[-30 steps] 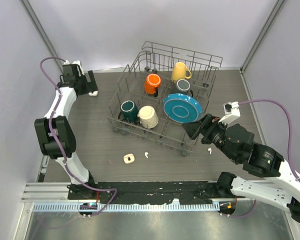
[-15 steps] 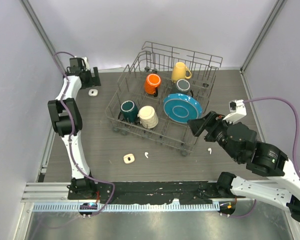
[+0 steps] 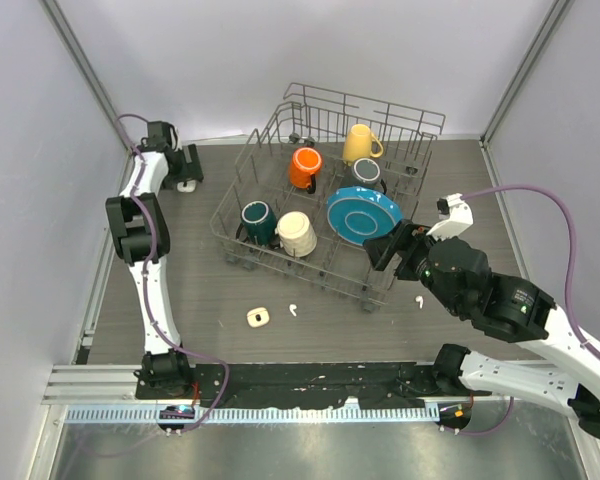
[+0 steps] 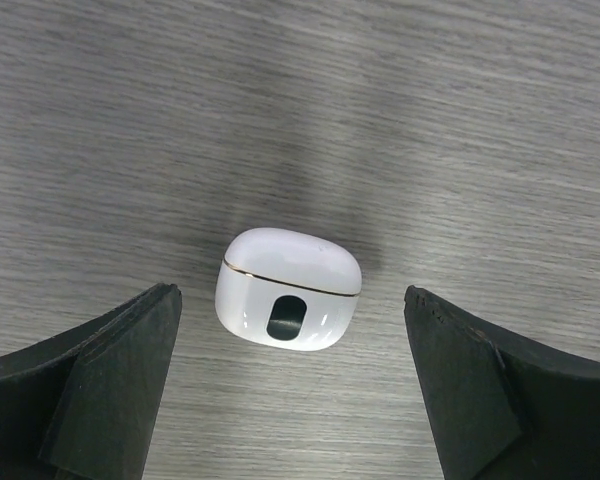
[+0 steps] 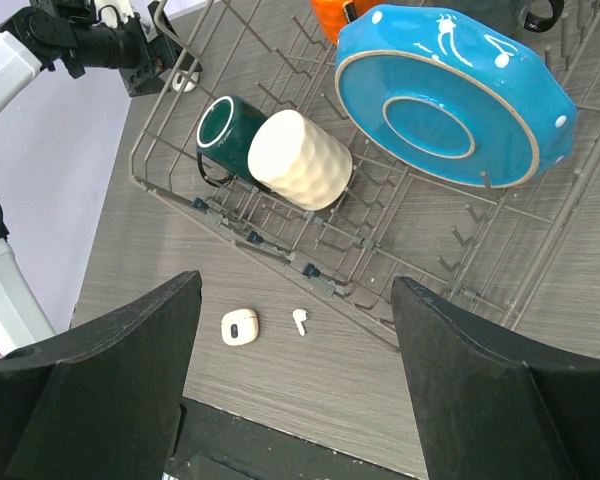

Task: Insert the wireless bluetooth earbuds into the charging case
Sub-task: Pick up the charging case at the center of the board.

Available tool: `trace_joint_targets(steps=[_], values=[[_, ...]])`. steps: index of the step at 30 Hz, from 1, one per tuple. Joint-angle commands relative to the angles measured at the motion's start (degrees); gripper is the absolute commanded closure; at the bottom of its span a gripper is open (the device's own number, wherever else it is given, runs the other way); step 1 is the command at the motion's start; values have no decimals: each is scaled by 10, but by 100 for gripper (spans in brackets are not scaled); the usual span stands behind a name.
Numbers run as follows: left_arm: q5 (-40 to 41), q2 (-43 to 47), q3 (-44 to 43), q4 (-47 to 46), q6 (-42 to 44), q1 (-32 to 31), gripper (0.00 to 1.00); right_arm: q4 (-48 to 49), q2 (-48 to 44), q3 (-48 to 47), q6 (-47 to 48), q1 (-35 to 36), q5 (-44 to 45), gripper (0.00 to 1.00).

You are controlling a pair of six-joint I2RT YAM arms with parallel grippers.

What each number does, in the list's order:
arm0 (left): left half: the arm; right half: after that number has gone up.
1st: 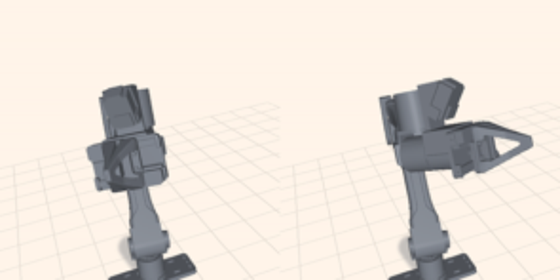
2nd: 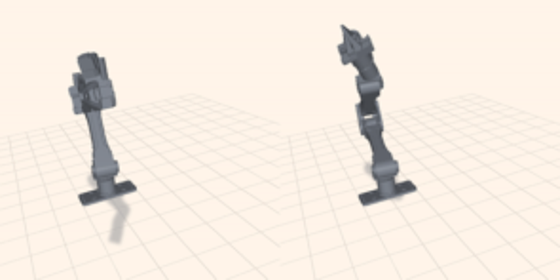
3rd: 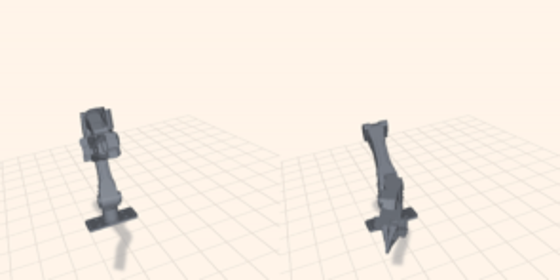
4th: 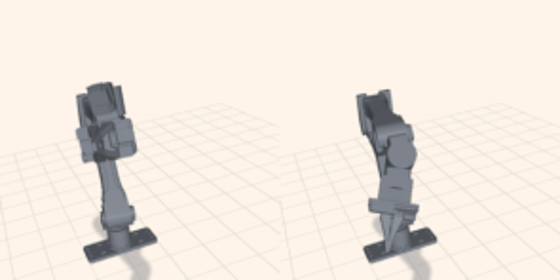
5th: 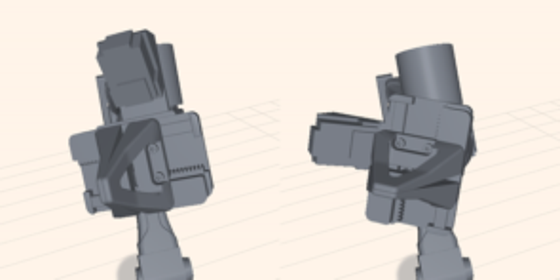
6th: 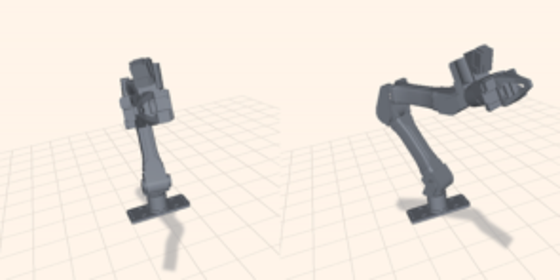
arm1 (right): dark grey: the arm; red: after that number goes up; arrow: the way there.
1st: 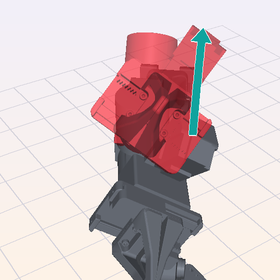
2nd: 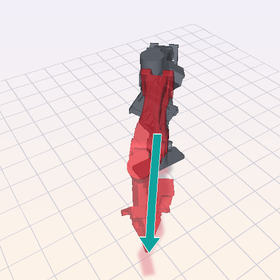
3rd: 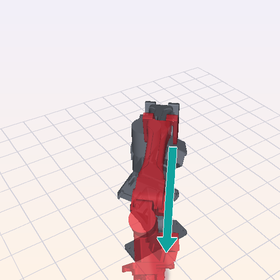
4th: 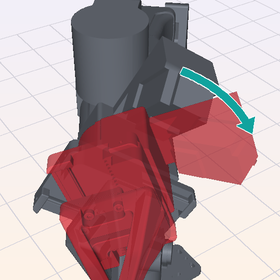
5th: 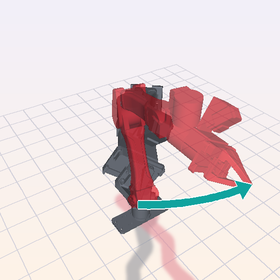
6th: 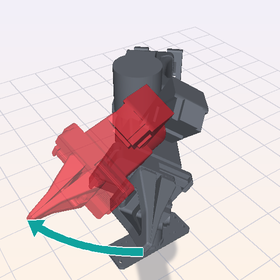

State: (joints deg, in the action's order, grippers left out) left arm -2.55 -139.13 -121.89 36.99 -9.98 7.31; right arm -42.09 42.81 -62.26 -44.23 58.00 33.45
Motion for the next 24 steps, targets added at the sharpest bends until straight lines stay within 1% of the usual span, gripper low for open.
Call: trace_joint_targets(steps=[1,5,11,13,14,16,21,24], values=[[-1,-13,-25,15,-12,5,4,21,1,-21,6,2,10,18],[-4,-18,-24,18,-8,5,8,21,0,-18,8,2,10,18],[3,-11,-14,5,8,5,11,21,-4,-15,8,3,14,18],[-1,-11,-9,-2,20,5,13,21,-4,-14,9,3,13,18],[-4,-9,-7,-7,23,5,17,21,-4,-14,9,3,12,18],[-11,-6,2,-14,36,3,21,20,-4,-11,9,3,11,18],[-11,-2,14,-28,56,1,22,21,-1,-8,6,3,10,18],[-12,-4,14,-28,56,1,26,21,3,-10,6,3,9,18]])
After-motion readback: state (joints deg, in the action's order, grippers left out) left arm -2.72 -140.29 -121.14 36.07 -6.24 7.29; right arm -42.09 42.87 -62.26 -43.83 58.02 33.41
